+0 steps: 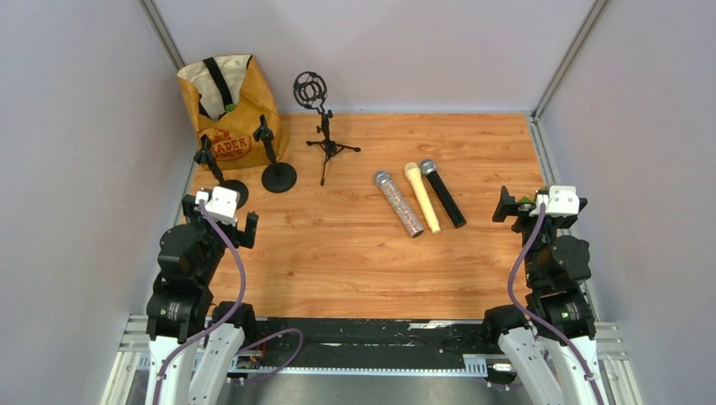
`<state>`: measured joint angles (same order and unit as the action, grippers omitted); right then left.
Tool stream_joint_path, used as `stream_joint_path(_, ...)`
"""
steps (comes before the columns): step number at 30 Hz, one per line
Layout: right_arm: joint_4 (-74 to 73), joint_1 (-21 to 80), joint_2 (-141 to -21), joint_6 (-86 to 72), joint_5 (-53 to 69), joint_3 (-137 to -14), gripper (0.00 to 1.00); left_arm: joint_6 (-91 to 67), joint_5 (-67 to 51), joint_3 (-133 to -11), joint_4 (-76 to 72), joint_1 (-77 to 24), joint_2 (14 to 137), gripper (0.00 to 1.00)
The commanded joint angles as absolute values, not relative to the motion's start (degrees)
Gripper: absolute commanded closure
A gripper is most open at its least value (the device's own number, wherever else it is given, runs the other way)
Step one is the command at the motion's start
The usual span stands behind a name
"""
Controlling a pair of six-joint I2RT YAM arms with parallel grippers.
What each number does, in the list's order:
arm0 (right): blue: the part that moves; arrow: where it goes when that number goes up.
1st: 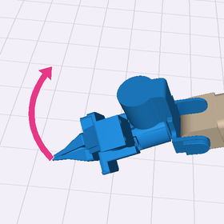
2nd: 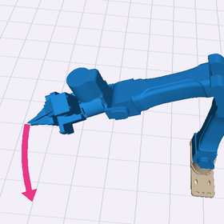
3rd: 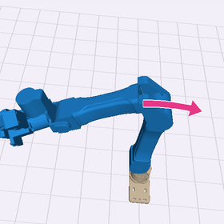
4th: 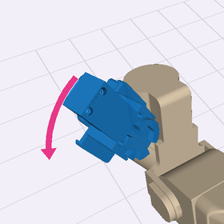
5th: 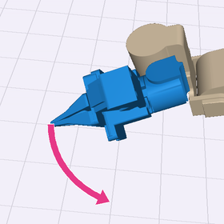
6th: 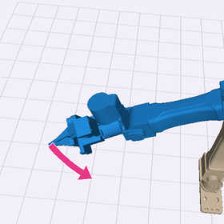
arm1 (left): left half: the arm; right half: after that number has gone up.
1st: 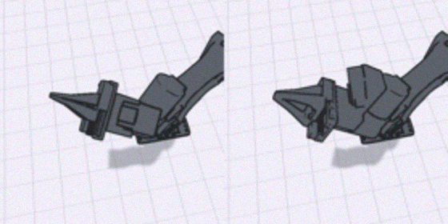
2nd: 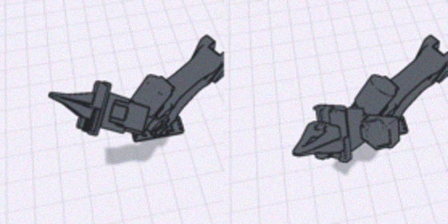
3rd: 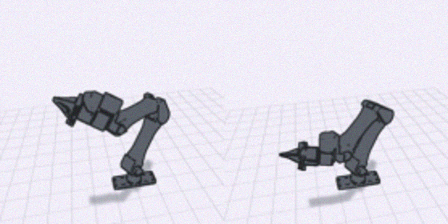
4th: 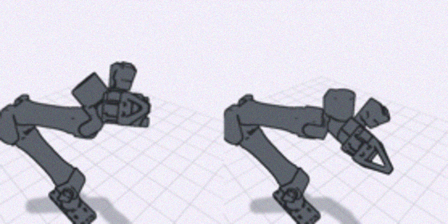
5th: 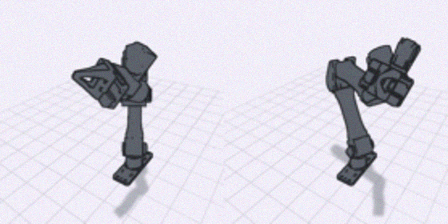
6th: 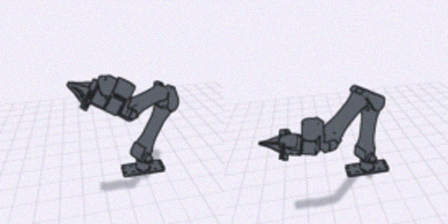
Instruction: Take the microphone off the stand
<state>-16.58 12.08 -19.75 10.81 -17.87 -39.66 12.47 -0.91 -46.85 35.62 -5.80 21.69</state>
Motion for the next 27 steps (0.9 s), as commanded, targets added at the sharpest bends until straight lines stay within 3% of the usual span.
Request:
stream_joint_path(1,-15.73,12.22,-18.81,11.87,-16.00,-39.38,0.00,12.13,-5.18,-44.21,33.57,-5.54,20.92,0.00)
stream_joint_path(27,-18.02,12.30,-18.54,14.41,-5.98,-37.35,0.00,13.18,-12.22,-42.71,35.24,-5.36,20.74,0.00)
